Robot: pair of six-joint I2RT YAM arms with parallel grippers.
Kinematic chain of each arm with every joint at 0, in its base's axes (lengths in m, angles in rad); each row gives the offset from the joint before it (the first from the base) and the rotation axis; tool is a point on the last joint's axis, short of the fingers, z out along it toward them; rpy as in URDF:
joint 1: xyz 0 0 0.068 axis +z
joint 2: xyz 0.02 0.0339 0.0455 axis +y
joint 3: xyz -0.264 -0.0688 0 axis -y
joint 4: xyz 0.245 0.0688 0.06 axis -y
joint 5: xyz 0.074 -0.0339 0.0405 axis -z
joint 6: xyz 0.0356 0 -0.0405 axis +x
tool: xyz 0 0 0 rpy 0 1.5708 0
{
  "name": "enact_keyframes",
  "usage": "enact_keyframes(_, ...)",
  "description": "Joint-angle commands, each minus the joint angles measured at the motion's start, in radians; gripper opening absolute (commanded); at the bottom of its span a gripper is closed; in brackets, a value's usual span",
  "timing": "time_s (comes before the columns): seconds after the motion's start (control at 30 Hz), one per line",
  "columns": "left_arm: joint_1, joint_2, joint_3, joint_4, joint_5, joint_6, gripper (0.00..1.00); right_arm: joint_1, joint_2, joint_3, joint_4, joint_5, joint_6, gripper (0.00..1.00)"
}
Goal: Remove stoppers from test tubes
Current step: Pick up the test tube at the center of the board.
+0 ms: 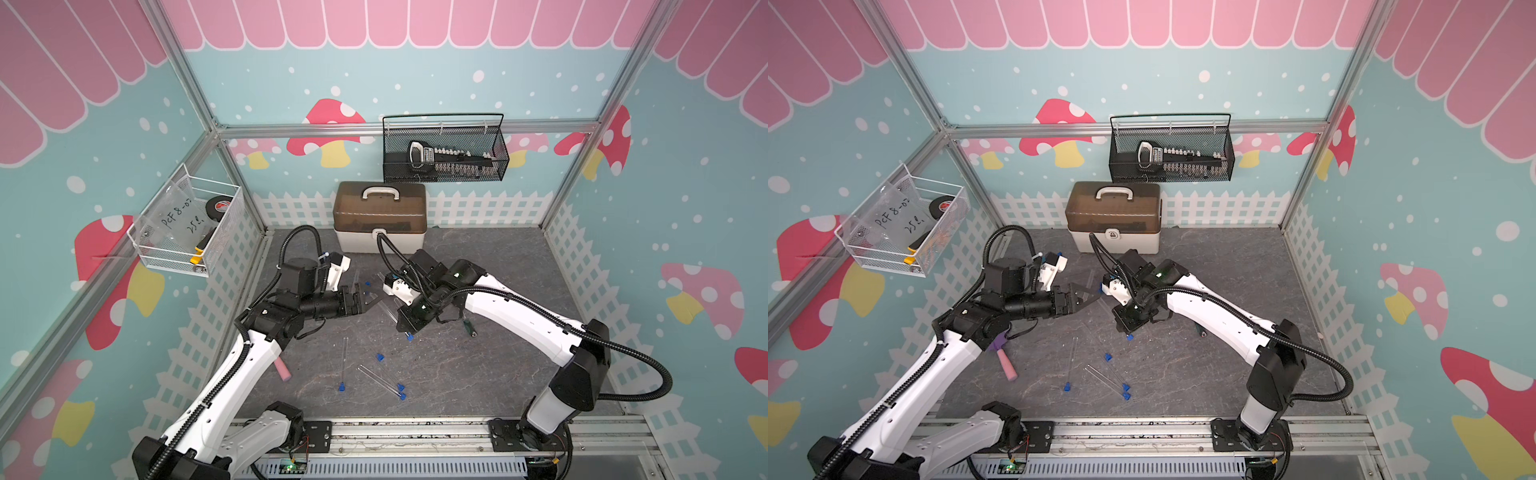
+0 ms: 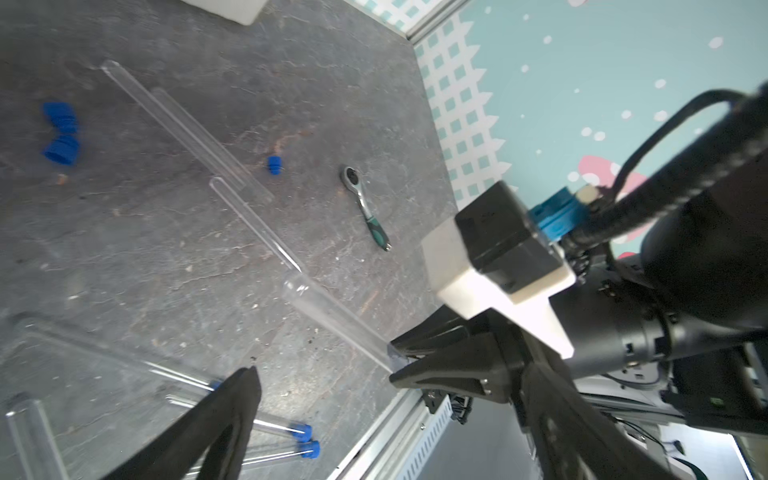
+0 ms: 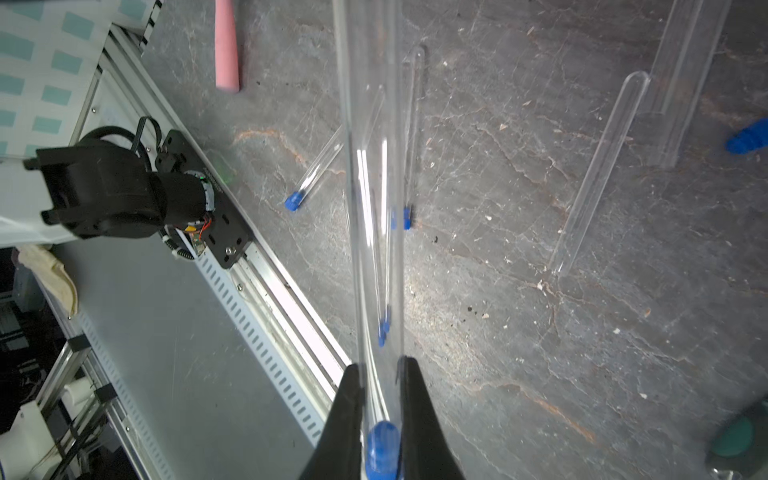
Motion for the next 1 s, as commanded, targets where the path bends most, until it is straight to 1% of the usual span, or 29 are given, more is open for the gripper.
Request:
enact_keyframes(0.0, -0.001, 0.013, 0.034, -0.090, 0.064, -0.005, 0.97, 0.002, -0.040, 0.032, -0.125, -0.017, -0.066, 0.10)
enact_keyframes(0.07, -0.004, 0.030, 0.032, -0.100, 0.083, -0.001, 0.93, 0.002, -0.048, 0.043, -0.122, -0.016, -0.060, 0.10)
enact_keyframes(0.2, -0.007, 0.056, 0.045, -0.159, 0.047, 0.037, 0.92, 0.002, -0.047, 0.075, -0.122, -0.018, -0.060, 0.09)
enact_keyframes(0.37, -0.013, 0.123, 0.080, -0.163, 0.078, 0.038, 0.89, 0.003, -0.030, 0.115, -0.127, -0.066, -0.085, 0.09)
enact_keyframes(0.53, -0.028, 0.161, 0.130, -0.158, 0.102, 0.033, 0.85, 0.002, -0.004, 0.154, -0.154, -0.078, -0.118, 0.09)
enact_keyframes(0.6, -0.033, 0.175, 0.139, -0.155, 0.111, 0.030, 0.82, 0.003, 0.005, 0.159, -0.154, -0.086, -0.127, 0.09)
enact_keyframes(0.67, -0.038, 0.192, 0.147, -0.155, 0.132, 0.028, 0.75, 0.003, 0.010, 0.158, -0.154, -0.090, -0.129, 0.09)
enact_keyframes(0.73, -0.039, 0.204, 0.154, -0.155, 0.145, 0.025, 0.72, 0.003, 0.014, 0.155, -0.155, -0.089, -0.132, 0.09)
enact_keyframes(0.77, -0.043, 0.207, 0.158, -0.155, 0.148, 0.026, 0.68, 0.003, 0.013, 0.153, -0.155, -0.088, -0.134, 0.09)
enact_keyframes(0.8, -0.044, 0.211, 0.162, -0.155, 0.152, 0.027, 0.62, 0.002, 0.013, 0.153, -0.154, -0.084, -0.135, 0.09)
enact_keyframes(0.9, -0.044, 0.217, 0.167, -0.155, 0.155, 0.028, 0.49, 0.003, 0.016, 0.148, -0.154, -0.072, -0.137, 0.09)
enact_keyframes(0.97, -0.043, 0.223, 0.166, -0.162, 0.163, 0.034, 0.46, 0.001, 0.018, 0.146, -0.155, -0.062, -0.136, 0.09)
